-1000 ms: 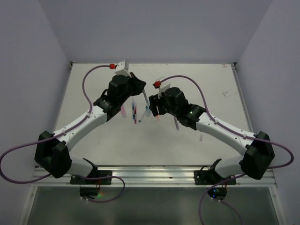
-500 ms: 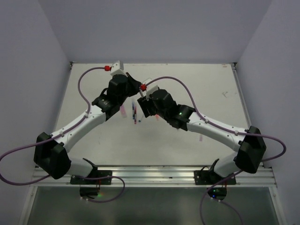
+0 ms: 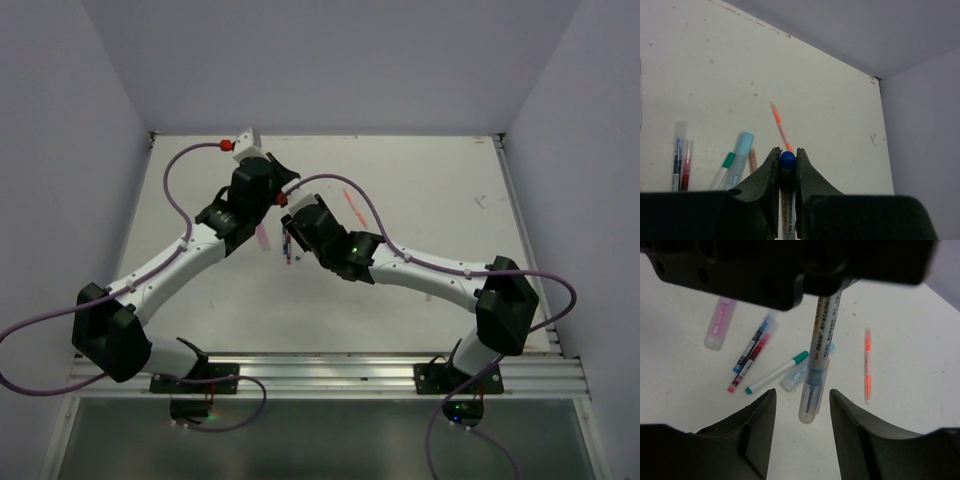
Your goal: Open the pen caps
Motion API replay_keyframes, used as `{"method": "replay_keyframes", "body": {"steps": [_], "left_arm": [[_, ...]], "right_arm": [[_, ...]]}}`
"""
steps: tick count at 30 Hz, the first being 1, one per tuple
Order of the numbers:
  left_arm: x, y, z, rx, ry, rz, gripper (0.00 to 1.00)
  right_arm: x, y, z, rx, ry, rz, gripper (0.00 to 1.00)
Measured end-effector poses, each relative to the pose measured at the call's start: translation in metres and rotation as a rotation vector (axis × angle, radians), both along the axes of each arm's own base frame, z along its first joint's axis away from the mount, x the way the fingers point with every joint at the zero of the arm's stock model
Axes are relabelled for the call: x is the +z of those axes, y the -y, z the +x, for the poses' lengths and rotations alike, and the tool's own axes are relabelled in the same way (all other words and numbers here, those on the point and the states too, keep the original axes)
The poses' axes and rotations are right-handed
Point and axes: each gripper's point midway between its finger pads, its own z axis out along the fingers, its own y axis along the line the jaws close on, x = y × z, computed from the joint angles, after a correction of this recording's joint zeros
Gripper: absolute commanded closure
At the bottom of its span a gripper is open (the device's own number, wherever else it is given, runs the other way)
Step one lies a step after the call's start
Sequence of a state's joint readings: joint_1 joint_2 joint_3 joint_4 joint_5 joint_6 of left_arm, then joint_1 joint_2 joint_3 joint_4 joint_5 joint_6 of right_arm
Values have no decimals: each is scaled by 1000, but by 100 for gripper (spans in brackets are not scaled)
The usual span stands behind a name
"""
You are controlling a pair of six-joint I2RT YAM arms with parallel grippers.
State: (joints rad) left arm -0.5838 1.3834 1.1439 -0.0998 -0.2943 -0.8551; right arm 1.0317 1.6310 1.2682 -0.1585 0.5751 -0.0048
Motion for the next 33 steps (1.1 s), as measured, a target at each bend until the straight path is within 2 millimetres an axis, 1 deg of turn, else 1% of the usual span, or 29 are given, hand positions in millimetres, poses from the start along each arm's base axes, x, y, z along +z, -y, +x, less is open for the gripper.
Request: {"method": "replay_keyframes", "body": {"steps": [2,5,6,8,10,15,21,26,33], "left_arm": [[0,0,0,2,0,0,100],[0,0,0,2,0,0,100],[0,0,0,3,0,0,100],[0,-1,0,3,1,1,100],[0,-1,1,7,1,0,100],[0,-3,0,19,-10,3,100],[4,-6,-3,31,-39,35,100],[17,-5,-3,31,-49,46,100],[30,-4,-1,33,-67,71,100]], "right_arm": [[3,1,2,-10,17,-1,54],[9,0,6,-24,46,12,63],[12,0,7,-27,54,18,69],[15,-1,9,-30,66,29,77],[17,0,11,-39,75,30,86],[14,0,11,-44,88,38,99],[13,0,10,-43,114,85,100],[22,2,9,-44,152,154,100],[30,3,7,-49,185,248,100]]}}
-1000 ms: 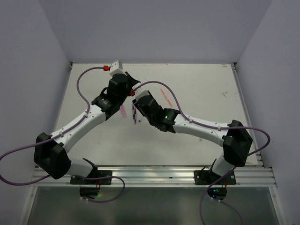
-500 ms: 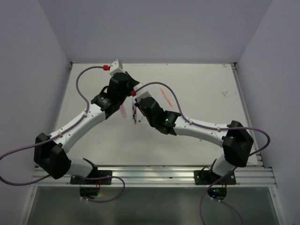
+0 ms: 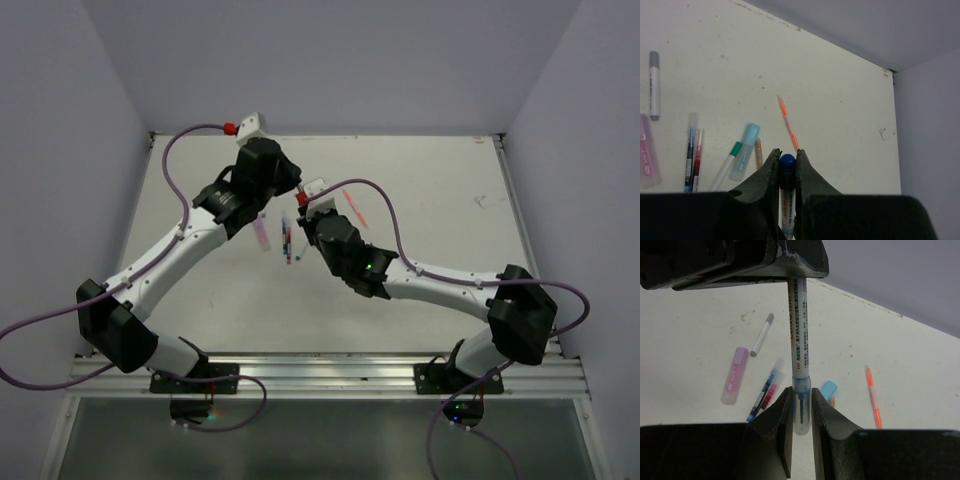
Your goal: Open the pen caps
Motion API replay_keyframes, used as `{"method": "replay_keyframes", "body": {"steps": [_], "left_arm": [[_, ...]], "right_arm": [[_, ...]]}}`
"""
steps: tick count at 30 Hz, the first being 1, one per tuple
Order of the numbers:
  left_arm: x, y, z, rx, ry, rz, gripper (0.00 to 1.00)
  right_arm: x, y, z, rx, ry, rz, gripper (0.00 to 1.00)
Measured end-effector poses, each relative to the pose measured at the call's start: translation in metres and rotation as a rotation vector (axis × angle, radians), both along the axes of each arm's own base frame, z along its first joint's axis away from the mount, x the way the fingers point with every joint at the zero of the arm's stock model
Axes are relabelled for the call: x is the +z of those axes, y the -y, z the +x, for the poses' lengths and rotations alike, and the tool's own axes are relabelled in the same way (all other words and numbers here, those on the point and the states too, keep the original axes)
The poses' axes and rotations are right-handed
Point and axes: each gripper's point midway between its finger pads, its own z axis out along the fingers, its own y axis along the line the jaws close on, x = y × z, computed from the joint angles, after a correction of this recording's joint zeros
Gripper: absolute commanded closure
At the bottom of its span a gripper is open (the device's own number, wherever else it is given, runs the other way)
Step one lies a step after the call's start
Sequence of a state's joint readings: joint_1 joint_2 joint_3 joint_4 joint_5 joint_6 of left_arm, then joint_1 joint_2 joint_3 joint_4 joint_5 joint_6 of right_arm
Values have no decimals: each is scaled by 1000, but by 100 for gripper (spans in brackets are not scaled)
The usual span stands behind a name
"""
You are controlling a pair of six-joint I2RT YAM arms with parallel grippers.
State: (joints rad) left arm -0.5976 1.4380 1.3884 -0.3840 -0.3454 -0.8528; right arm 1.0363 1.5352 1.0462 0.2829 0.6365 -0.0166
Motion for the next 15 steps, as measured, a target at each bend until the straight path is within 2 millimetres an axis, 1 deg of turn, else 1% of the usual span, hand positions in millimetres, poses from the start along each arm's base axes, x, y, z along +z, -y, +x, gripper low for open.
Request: {"method": "replay_keyframes", "body": {"steps": [8,15], "left_arm": [[10,-4,-2,10,5,44,100],[13,-7,-2,16,22,87,100]], "right_arm": [[5,-4,-5,12,4,98,100],[4,-8,-10,19,-7,153,100]]}}
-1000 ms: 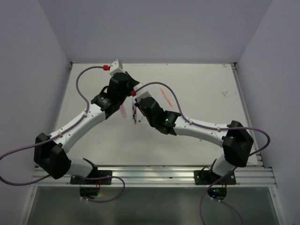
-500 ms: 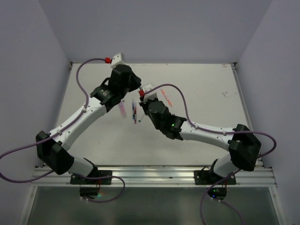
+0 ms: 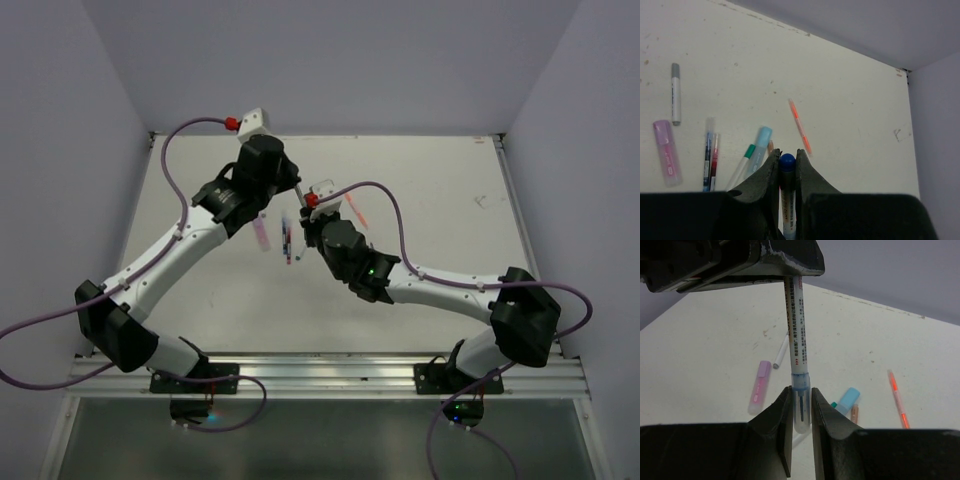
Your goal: Open the pen caps
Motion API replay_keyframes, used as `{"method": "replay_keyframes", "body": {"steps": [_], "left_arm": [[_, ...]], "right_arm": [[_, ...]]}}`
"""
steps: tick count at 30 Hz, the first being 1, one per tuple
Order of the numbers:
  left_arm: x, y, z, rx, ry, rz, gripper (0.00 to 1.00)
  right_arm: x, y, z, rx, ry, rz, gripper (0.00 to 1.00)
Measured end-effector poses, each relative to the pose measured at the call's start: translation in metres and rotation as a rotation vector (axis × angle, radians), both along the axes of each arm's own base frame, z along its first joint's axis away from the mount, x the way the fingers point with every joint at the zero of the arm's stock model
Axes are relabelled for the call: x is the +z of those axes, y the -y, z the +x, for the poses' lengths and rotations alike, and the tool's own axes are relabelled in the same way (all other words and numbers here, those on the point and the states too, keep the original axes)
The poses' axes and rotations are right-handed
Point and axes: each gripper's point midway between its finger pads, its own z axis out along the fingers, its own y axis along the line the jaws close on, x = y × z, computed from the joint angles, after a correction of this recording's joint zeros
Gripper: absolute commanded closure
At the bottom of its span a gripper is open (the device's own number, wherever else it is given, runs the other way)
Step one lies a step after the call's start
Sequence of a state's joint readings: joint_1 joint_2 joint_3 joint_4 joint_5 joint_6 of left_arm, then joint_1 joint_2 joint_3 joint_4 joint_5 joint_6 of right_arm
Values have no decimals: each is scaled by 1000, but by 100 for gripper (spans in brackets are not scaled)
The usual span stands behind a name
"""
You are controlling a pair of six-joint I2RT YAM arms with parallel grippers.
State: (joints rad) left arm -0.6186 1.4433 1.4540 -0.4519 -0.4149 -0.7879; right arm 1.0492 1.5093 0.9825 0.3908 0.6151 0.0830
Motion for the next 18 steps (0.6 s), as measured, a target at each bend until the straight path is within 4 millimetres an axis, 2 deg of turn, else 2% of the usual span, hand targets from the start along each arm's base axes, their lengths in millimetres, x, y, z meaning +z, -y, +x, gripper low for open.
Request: {"method": "replay_keyframes", "body": {"steps": [9,13,14,15,17,18], "left_arm": [[11,-2,2,-4,27,64,100],[21,-8,6,27,57,78,100],[39,-18,17,91,121,69,100],[65,-34,29,162,194,37,100],[123,-69,43,302,345,-48,100],[144,-83,44,352,398,-81,100]], "right_arm": [[4,-3,-4,-1,-13,68,100],[-1,-2,-7,-3,-30,70,100],[-18,3,-13,-6,-64,15,100],[-41,12,-20,-10,-102,-54,100],[-106,34,-39,-6,-210,-251,100],[-134,46,-48,-3,-259,-344,100]]}}
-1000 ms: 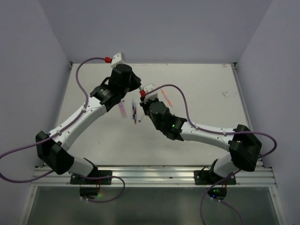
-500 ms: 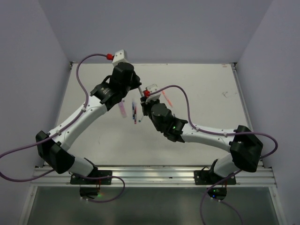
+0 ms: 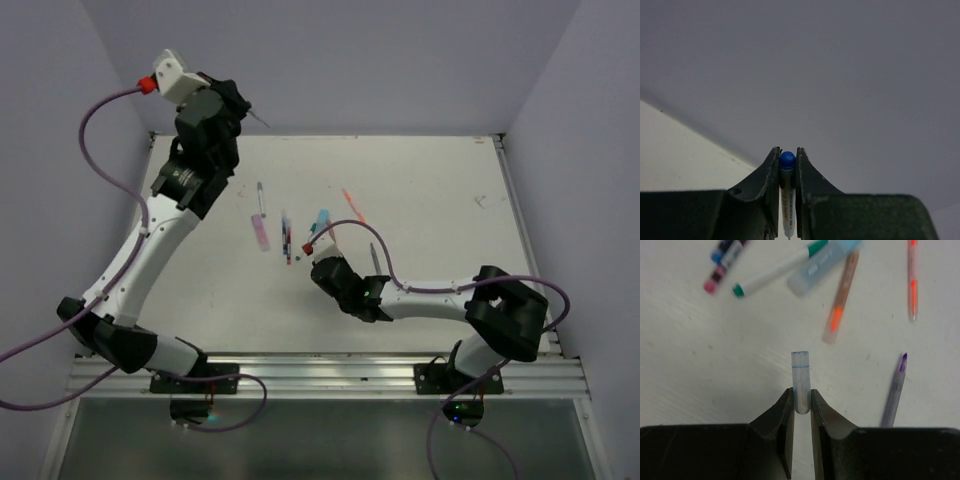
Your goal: Open the pen caps
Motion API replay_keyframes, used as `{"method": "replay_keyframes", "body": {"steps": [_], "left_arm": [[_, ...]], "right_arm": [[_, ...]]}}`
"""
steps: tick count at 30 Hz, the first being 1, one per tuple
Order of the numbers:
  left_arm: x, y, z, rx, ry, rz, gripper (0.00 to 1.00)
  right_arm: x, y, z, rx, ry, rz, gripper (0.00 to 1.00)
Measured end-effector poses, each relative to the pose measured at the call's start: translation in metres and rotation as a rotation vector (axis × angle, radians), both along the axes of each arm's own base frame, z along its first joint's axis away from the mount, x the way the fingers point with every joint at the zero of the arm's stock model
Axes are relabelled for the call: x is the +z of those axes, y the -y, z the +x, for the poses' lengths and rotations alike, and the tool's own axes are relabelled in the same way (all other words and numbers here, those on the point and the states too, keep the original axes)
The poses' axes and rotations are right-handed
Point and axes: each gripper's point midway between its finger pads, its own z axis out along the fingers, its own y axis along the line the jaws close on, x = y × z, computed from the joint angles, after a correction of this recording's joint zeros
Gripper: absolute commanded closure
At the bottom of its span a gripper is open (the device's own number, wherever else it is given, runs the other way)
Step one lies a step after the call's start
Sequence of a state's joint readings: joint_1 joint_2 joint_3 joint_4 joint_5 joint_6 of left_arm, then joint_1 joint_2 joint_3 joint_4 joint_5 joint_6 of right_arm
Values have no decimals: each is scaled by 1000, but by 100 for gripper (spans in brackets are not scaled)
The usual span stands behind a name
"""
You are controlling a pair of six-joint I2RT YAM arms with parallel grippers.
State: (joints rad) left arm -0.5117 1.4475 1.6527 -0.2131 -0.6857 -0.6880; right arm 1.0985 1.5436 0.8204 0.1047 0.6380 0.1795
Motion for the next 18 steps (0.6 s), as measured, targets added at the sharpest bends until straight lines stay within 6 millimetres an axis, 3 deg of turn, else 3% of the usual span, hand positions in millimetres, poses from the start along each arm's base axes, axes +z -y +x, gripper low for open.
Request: {"method": "replay_keyframes", "body": {"steps": [2,4,6,10,18], "left_arm": [[39,-22,-7,64,107,-60,100],[60,-29,-19,76,167,-97,100],[69,-32,-25,76,198,-116,100],[45,-30,-25,72,160,-97,100],[-20,-13,-15,3,26,-23,100]], "right_arm": [[-35,21,-14,5,-72,-136,100],[-43,31,-19,4,-97,-186,100],[-39,31,-19,4,-94,-180,100],[-13,29,-18,9,-65,-126,100],[71,17,-11,38,52,35,100]]}}
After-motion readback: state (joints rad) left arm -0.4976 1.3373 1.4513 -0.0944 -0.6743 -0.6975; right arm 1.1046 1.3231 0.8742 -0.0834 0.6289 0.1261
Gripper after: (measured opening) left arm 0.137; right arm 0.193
